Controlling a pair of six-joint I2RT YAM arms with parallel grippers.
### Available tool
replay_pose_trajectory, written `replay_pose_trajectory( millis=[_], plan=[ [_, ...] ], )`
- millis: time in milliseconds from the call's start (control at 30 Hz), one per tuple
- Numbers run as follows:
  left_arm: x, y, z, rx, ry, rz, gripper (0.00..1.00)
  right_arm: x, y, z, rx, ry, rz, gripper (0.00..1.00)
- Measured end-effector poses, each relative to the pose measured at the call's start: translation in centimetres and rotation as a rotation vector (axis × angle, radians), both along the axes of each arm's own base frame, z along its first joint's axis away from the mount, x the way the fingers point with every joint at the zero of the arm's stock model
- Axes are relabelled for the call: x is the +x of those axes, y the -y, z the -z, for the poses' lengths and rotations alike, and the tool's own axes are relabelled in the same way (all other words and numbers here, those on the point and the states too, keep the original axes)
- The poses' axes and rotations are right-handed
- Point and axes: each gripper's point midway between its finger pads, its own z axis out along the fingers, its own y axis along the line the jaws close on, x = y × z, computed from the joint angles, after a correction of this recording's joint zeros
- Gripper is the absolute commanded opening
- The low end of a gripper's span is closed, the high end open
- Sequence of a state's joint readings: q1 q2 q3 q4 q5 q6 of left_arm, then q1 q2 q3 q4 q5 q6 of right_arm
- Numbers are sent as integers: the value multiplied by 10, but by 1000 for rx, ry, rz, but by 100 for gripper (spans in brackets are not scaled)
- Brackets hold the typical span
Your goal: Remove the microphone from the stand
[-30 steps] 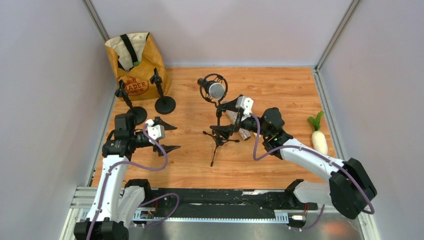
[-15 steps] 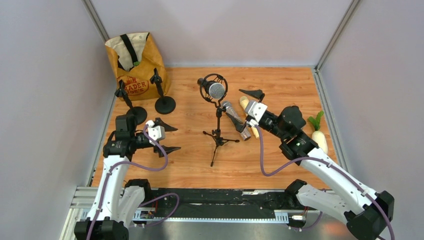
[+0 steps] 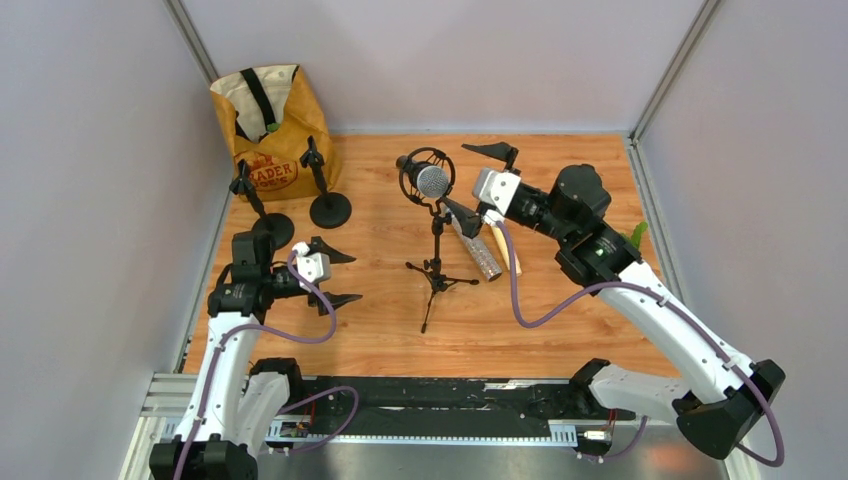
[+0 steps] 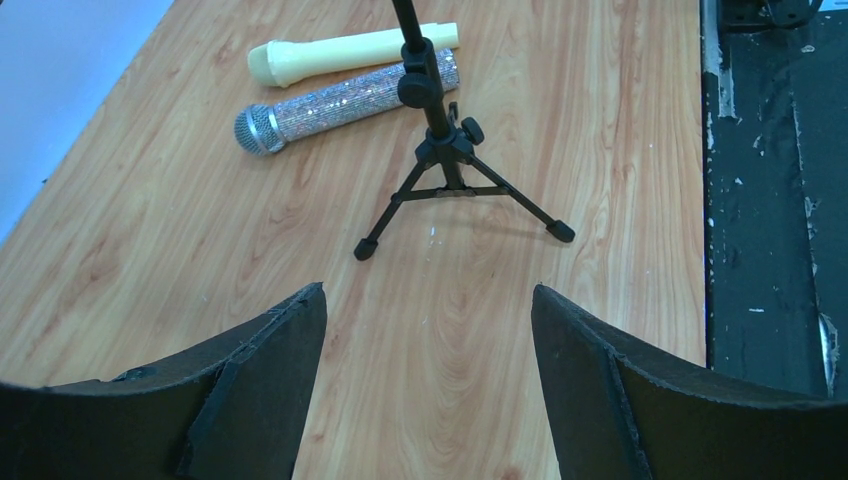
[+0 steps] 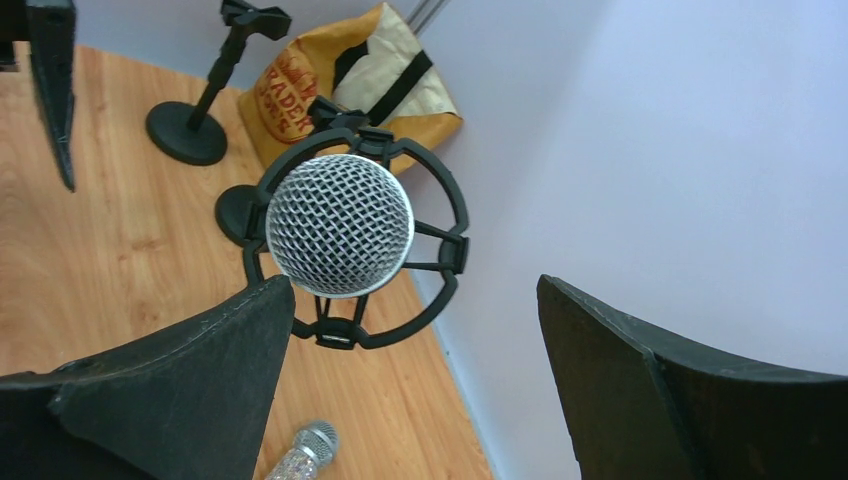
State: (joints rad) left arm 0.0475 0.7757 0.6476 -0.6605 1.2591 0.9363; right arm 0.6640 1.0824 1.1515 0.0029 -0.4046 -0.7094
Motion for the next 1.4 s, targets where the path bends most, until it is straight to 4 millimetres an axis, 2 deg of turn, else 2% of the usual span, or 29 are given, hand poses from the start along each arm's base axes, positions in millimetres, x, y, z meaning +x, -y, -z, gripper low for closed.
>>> replay_pose_trajectory(
  millis=[367,633,800,1400],
  plan=[
    [2,0,1,-1,-2,-6,82,-21,-19,19,-113,-52,-143,92],
    [3,0,0,-2,3,-7,82,-14,-34,23,-133,-71,-151,86],
    [2,0,2,-2,0,-7,82,-11,-39,27,-141,-78,-141,80],
    [3,-1,5,-2,-10,-11,83,-11,-38,21,-128,-69,-121,54]
  ],
)
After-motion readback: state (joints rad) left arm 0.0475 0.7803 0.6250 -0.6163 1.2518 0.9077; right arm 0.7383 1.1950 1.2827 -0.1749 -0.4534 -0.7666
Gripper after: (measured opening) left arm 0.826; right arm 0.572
